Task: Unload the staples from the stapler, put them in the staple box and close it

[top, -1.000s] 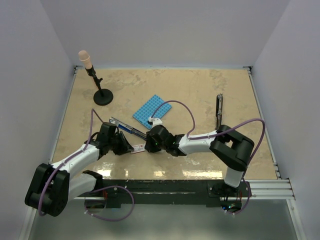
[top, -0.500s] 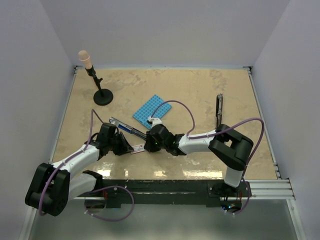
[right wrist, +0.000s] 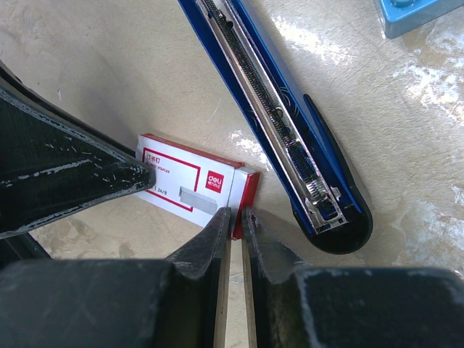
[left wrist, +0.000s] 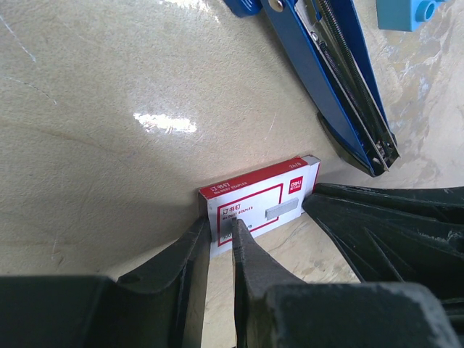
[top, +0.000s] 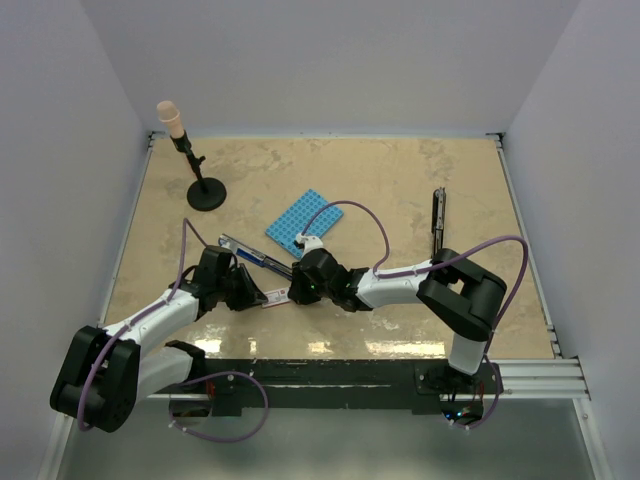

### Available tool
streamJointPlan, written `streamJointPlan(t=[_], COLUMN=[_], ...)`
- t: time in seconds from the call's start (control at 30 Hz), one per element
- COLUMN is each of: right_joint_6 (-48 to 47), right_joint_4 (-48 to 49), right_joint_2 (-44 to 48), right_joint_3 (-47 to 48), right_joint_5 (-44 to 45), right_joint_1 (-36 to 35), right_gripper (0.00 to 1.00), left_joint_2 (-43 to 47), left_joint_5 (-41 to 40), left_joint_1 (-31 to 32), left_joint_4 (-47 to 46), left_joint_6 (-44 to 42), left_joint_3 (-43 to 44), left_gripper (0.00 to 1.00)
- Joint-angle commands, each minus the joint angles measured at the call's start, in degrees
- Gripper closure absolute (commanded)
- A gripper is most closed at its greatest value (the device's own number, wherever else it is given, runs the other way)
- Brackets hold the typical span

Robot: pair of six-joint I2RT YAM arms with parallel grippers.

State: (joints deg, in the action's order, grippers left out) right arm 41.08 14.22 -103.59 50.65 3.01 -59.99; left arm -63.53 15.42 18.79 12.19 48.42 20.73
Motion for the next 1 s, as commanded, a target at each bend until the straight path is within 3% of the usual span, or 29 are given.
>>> streamJointPlan(t=[0.0, 0.4, 0.57, 0.87, 0.93, 0.97], right_joint_6=[-0.47, -2.50, -2.50, -0.48, -0.65, -1.09], right_joint_4=[2.83, 1.34, 1.08, 0.12, -1.82, -3.39], right_joint_2=[0.23, 0.32, 1.29, 1.98, 3.39, 5.48], right_joint_3=[-0.91, 1.64, 1.03, 0.32, 0.15, -0.03], right_joint_5=[-2.92, -3.44, -2.49, -2.04, 1.03, 1.65], right_joint_1=[-1.71, -1.71, -1.71, -1.63, -1.54, -1.45], right_gripper=[0.85, 0.71, 0.73, 0.74, 0.71, 0.69], left_joint_2=[0.16, -0.28, 1.73, 0.95, 1.56, 1.83], left_joint_5=[1.63, 1.72, 0.14, -1.35, -3.19, -5.12], left_joint_1=[0.29, 0.29, 0.37, 0.81, 1.25, 1.25], left_joint_4=[-2.25, -2.25, -1.02, 0.82, 4.24, 5.47], left_joint_6=[-0.35, 0.00, -0.26, -0.70, -1.83, -2.28], left_joint_3=[0.63, 0.80, 0.71, 1.50, 3.34, 4.13], left_gripper=[0.78, 0.78, 0.68, 0.64, 0.59, 0.46])
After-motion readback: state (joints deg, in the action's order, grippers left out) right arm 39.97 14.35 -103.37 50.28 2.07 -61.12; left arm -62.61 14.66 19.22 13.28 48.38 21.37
